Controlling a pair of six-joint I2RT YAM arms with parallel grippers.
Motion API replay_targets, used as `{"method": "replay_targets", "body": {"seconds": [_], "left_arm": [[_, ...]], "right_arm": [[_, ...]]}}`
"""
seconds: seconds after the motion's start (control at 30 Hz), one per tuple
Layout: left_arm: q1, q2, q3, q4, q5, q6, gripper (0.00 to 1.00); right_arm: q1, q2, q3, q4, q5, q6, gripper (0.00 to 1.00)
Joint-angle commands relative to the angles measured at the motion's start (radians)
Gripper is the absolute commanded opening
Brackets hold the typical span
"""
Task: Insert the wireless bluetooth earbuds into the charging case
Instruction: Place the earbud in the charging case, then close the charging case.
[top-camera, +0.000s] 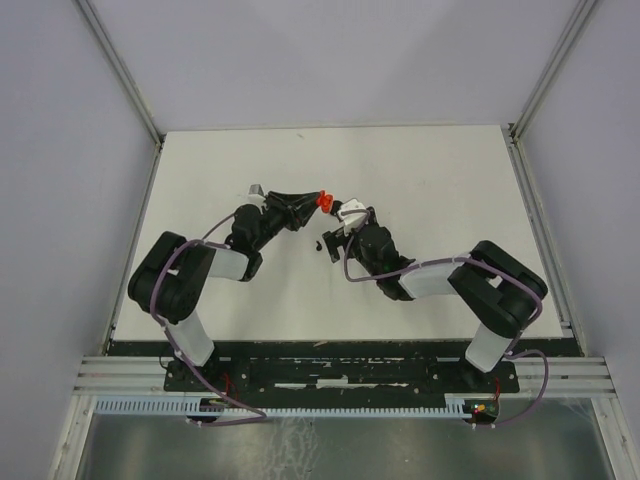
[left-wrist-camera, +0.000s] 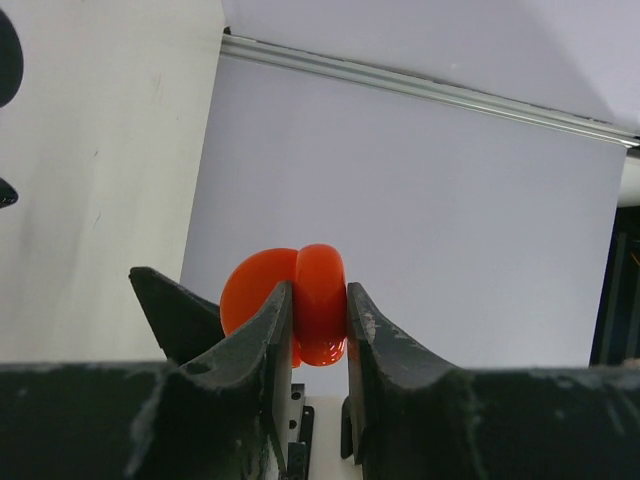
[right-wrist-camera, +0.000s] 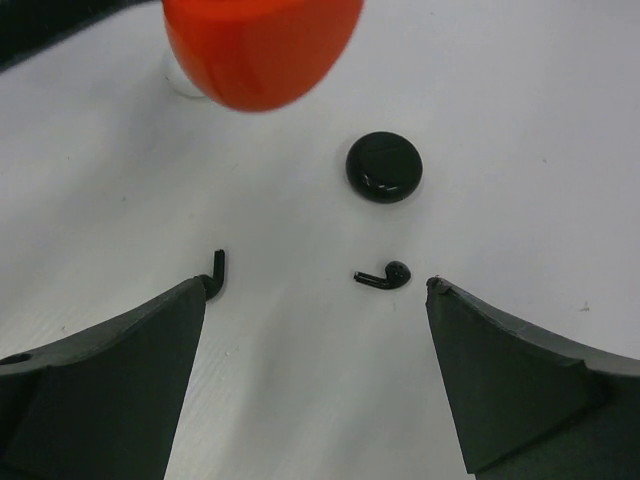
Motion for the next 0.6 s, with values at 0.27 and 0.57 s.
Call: {"method": "replay_targets", "body": {"seconds": [0.27, 0.57], "left_arm": [[-0.058, -0.011, -0.038, 0.004, -0.083, -0.042, 0.03], [-0.058, 0.001, -0.071, 0.044, -0.057, -0.04, 0.03]], "right_arm": [[0.009, 0.166, 0.06, 0.413, 0.024, -0.039, 1.0], [0.009, 0.202, 0.097, 0.446, 0.12, -0.09, 1.0]]}}
